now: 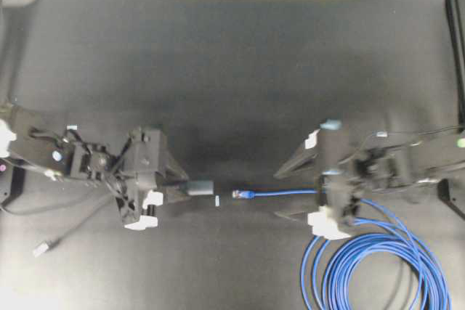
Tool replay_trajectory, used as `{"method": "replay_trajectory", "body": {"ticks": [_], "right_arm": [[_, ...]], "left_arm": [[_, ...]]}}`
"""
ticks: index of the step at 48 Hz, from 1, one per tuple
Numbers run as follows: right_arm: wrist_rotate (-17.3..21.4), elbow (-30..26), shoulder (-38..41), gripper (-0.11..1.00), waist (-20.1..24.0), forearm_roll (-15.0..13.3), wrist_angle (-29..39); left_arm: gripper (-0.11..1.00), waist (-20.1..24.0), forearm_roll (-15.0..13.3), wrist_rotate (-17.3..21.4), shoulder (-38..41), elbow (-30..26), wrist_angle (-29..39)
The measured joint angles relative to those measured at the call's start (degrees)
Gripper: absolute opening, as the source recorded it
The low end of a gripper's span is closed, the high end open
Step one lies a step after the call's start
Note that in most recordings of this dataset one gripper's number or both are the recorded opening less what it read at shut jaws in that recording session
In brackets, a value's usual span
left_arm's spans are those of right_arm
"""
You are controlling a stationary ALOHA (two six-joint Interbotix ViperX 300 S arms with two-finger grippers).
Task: Insert the LAN cable into the hub.
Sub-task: 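Grasp the blue LAN cable behind its plug with the right gripper, then lift both and push the cable plug leftward into the hub's port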
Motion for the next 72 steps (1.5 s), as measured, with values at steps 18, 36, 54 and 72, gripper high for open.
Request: {"method": "replay_trajectory", "body": {"ticks": [18,36,54,72], "right_arm": [[0.0,-5.45,12.83,0.79,-0.7,0.09,-6.06],[0.0,-7.47,17.31,0.42,-1.67,0.18,-5.62],[0.09,-8.96,16.08,0.13,-1.58,0.26,-1.93],[0.09,-12.04,13.45,0.13,-1.58,0.26,0.79]], "left_arm": [[0.28,-0.79,0.0,0.35,-2.02,-3.34,9.76],[0.28,-1.05,0.0,-0.09,-2.02,-3.43,10.2],[0.28,-1.41,-0.09,-0.09,-2.02,-4.31,14.41],[0.28,-1.41,0.0,0.7,-1.32,-7.47,17.49]]}}
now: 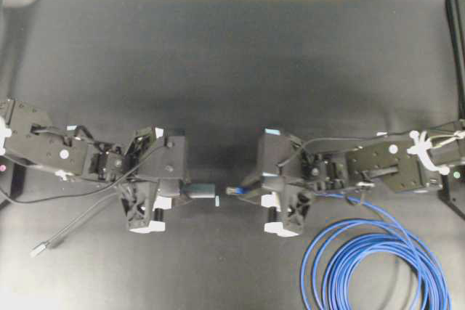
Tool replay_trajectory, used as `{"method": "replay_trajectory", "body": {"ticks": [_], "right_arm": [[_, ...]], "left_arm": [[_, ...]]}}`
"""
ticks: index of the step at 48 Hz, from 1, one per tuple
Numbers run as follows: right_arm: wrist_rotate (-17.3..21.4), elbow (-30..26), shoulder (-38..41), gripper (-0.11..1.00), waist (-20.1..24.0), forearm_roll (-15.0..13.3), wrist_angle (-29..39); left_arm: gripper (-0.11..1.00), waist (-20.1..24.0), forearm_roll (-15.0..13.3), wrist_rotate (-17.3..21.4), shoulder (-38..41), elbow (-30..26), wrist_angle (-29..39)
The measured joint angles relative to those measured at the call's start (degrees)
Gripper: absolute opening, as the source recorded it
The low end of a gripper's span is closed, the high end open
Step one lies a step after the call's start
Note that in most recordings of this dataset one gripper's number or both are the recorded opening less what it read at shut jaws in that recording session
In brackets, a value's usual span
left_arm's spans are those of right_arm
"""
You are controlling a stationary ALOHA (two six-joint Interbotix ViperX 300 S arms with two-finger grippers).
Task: Insert the LAN cable into the hub.
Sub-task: 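Lift both and push the cable plug leftward into the hub's port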
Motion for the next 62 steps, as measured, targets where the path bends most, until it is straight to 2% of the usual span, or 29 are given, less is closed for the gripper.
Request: {"method": "replay_trajectory", "body": {"ticks": [18,28,41,55,62], "right_arm": [[-0.09,-2.37,0.79,0.13,0.0,-0.09,0.7],[-0.09,-3.78,1.23,0.13,0.26,-0.62,4.13],[-0.09,-5.19,1.67,0.13,0.26,-1.05,6.94],[-0.09,-5.98,2.2,0.13,0.44,-1.14,10.11],[-0.09,-5.89,2.2,0.13,0.7,-1.14,10.11]], "left_arm": [[0.28,0.0,0.0,0.09,0.97,-0.62,0.18],[0.28,0.18,0.0,0.18,1.41,-1.14,0.44],[0.28,0.18,0.0,0.26,2.11,-3.08,4.22],[0.28,0.26,0.0,4.83,4.31,-8.44,10.02],[0.28,0.44,0.0,6.24,5.01,-10.37,10.2]]}}
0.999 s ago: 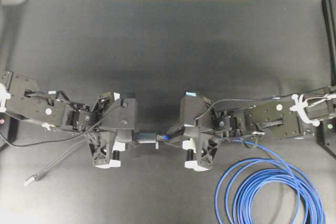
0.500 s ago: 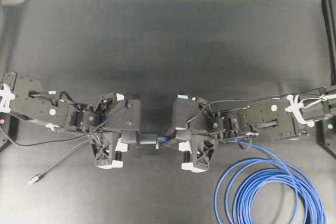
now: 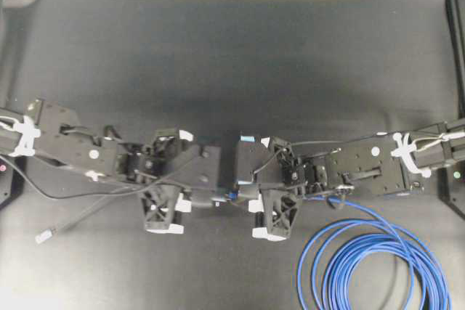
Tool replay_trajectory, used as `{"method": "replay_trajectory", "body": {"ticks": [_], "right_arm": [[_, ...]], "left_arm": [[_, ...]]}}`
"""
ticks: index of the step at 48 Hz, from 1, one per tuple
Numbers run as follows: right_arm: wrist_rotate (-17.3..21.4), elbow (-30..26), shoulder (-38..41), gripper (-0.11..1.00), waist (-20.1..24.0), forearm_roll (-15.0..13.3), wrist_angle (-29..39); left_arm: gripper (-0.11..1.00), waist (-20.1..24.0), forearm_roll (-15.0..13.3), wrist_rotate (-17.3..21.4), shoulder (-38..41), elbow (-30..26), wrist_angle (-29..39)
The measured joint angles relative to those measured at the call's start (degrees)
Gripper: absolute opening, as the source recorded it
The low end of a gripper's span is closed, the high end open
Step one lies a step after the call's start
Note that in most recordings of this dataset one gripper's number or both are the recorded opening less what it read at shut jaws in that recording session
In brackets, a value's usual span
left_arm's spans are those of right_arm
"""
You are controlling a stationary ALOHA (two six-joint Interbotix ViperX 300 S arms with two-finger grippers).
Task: Insert the LAN cable into the hub.
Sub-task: 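Lift both and push the cable plug leftward into the hub's port, then lower the joined hub and cable back onto the table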
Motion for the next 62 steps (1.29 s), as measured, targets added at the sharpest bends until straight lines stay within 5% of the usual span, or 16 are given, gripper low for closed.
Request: {"method": "replay_trajectory", "body": {"ticks": [49,56,62], "right_arm": [[-0.09,-0.09,0.09,0.14,-0.44,0.0,-1.05],[-0.09,-0.18,-0.09,0.51,-0.44,-0.09,-1.23],[0.0,-0.18,-0.09,0.83,-0.44,-0.09,-0.09]], "left_arm": [[0.29,-0.18,0.0,-0.09,-0.44,2.55,-1.14],[0.31,-0.09,0.0,-0.79,-0.44,2.64,-1.32],[0.69,0.09,0.0,-2.46,-0.53,2.81,-1.32]]}}
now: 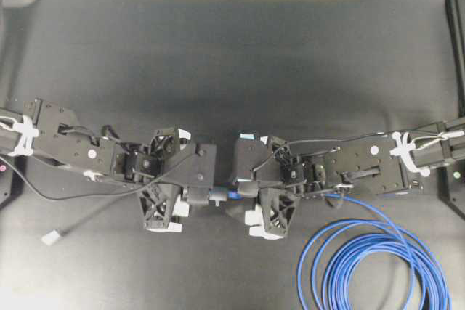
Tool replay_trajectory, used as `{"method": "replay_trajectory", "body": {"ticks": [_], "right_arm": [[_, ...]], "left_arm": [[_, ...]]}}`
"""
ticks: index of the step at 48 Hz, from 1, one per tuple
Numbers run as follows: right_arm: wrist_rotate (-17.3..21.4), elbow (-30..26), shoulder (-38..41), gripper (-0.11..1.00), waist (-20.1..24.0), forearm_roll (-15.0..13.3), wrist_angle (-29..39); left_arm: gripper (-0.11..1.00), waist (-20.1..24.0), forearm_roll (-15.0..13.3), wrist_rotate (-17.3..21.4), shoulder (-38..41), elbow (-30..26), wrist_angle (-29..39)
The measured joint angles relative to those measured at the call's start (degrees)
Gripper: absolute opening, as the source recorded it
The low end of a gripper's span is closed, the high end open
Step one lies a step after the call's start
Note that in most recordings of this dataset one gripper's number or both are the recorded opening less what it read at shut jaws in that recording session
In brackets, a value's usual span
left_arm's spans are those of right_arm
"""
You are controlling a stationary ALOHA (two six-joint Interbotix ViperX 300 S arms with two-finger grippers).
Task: Insert the LAN cable into the hub.
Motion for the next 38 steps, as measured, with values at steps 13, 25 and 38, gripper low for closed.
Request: {"method": "replay_trajectory", "body": {"ticks": [13,25,38], "right_arm": [[0.09,1.32,-1.32,0.85,-0.7,0.0,2.2],[0.09,5.54,-6.24,0.85,-1.49,0.09,1.67],[0.18,9.67,-13.01,0.84,-1.93,0.09,-0.18]], "left_arm": [[0.88,0.53,0.0,-0.79,-0.62,1.49,0.44],[0.88,0.53,0.0,-0.79,-4.04,2.55,0.44],[0.88,0.62,0.0,-0.79,-10.55,5.71,0.44]]}}
